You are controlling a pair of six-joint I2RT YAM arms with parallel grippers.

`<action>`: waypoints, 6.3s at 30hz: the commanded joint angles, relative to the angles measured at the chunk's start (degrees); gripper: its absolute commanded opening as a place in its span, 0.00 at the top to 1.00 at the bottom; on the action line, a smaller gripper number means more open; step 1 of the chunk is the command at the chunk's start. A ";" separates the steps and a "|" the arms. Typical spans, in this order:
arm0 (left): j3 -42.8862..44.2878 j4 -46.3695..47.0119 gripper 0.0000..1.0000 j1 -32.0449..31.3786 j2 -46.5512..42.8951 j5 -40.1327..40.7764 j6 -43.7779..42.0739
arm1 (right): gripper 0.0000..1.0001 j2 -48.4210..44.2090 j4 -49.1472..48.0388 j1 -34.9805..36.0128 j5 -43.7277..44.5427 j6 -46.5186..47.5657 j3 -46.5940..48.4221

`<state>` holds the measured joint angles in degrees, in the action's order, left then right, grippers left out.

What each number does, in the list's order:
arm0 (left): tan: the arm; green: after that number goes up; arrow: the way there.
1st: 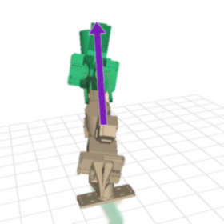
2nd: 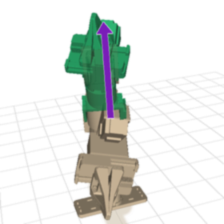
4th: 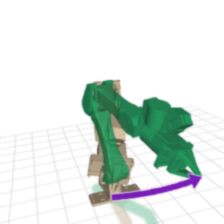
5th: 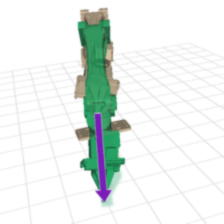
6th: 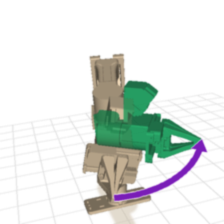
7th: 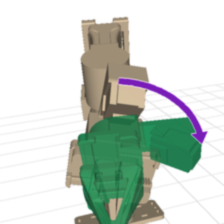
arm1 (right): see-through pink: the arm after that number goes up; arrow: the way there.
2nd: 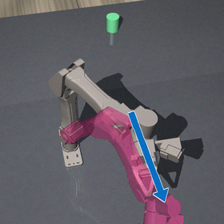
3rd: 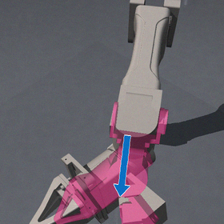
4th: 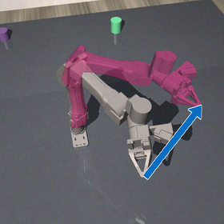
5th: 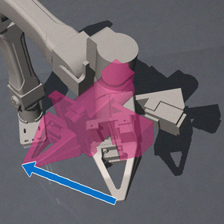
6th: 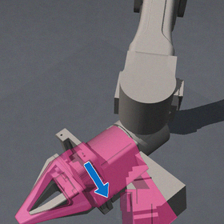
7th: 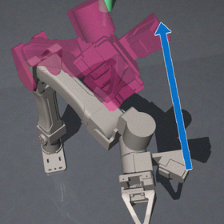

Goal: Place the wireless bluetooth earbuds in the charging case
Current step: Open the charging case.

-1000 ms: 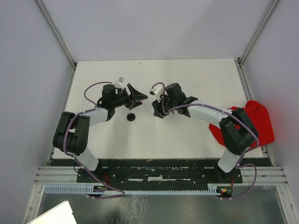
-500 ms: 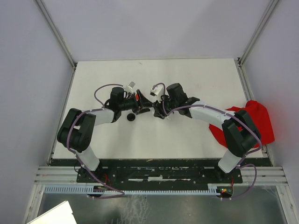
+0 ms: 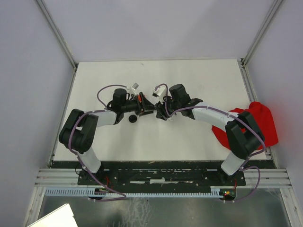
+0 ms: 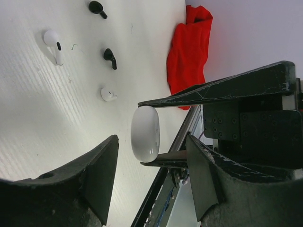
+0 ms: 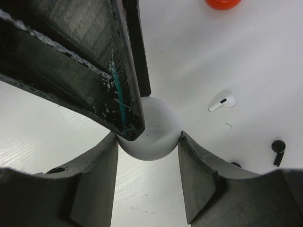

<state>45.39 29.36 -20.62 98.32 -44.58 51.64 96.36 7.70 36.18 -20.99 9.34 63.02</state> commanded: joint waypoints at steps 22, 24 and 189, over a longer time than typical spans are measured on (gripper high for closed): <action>1.37 5.70 0.53 -1.16 1.87 -1.96 -0.85 | 0.66 -2.93 -2.34 -0.33 -2.02 0.68 0.37; 1.33 5.91 0.54 -1.17 1.97 -1.90 -0.69 | 0.66 -2.92 -2.34 -0.32 -2.11 0.70 0.43; -16.48 41.73 0.97 -9.02 1.88 50.41 40.94 | 0.01 -7.97 -3.56 -5.27 29.07 -21.45 -2.54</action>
<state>30.06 70.19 -27.92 103.37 -6.76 89.19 89.32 6.90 31.00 6.66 -10.81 60.99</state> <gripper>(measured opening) 0.311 0.994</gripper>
